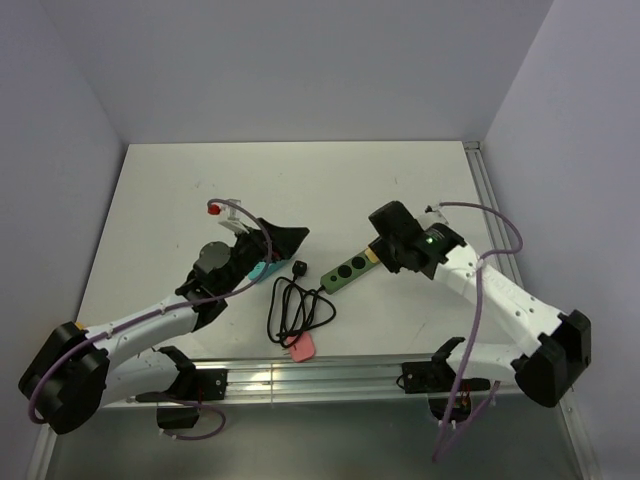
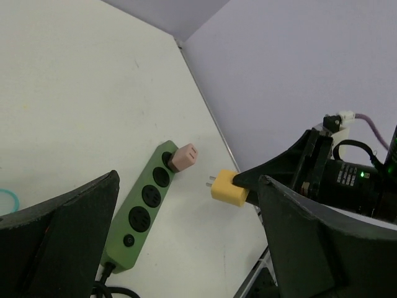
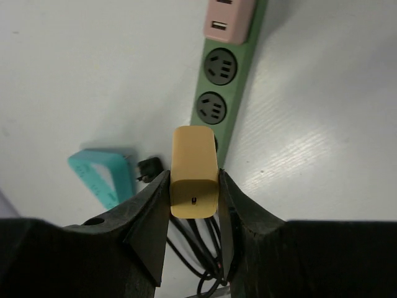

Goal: Insert the plug
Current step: Pick up the plug from the center of the board, then insert the plug into the socket.

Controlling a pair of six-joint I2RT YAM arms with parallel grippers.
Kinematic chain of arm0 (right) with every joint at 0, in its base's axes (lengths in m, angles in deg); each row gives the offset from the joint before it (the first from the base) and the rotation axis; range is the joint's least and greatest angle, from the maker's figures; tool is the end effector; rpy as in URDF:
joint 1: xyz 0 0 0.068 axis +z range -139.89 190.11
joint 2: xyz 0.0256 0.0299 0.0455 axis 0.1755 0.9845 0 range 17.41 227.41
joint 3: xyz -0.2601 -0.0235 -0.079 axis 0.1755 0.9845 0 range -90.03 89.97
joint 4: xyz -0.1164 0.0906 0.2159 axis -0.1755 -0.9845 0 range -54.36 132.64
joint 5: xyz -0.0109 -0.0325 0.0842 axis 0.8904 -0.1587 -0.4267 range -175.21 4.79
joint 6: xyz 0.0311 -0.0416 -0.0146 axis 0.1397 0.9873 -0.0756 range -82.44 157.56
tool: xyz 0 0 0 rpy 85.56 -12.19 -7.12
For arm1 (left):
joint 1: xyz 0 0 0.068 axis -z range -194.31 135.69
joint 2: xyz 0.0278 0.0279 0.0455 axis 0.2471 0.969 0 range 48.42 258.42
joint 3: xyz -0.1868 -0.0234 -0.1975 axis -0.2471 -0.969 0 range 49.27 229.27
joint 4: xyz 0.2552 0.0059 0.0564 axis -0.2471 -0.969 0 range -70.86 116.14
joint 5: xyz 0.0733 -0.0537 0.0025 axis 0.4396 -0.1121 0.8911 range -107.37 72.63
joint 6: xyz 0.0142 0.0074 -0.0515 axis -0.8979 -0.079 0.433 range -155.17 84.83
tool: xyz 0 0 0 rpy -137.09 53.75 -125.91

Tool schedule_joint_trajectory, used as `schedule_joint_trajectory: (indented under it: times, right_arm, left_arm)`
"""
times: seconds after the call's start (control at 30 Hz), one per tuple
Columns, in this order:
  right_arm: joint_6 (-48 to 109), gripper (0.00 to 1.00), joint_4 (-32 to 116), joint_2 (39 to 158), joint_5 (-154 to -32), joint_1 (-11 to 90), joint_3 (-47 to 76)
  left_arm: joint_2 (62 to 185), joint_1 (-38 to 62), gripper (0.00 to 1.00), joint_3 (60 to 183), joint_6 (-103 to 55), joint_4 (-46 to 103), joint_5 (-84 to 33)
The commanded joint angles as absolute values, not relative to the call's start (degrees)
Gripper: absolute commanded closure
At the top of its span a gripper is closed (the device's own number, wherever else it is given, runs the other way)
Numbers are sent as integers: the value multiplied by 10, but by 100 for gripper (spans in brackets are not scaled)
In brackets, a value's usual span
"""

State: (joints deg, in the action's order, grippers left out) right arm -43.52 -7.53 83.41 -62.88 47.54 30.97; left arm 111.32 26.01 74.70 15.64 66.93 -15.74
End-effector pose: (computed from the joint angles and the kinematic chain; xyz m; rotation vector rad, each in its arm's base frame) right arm 0.1837 0.1236 0.2945 1.0628 2.2635 0.3804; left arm 0.1837 -0.1546 0.2535 -0.1754 1.6389 -1.2307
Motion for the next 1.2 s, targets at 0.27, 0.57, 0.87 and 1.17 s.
schedule_joint_trajectory:
  times: [0.27, 0.57, 0.87, 1.17]
  right_arm:
    - [-369, 100, -200, 1008, -676, 417, 180]
    - [-388, 100, -134, 995, -713, 380, 214]
    - [-358, 100, -93, 1057, -757, 344, 213]
    - [-336, 100, -54, 1091, -784, 317, 223]
  left_arm:
    - [1137, 261, 2, 793, 87, 620, -185]
    - [1151, 262, 2, 794, 89, 628, -192]
    - [1194, 261, 2, 815, 84, 625, -228]
    - [1216, 261, 2, 816, 82, 645, -249]
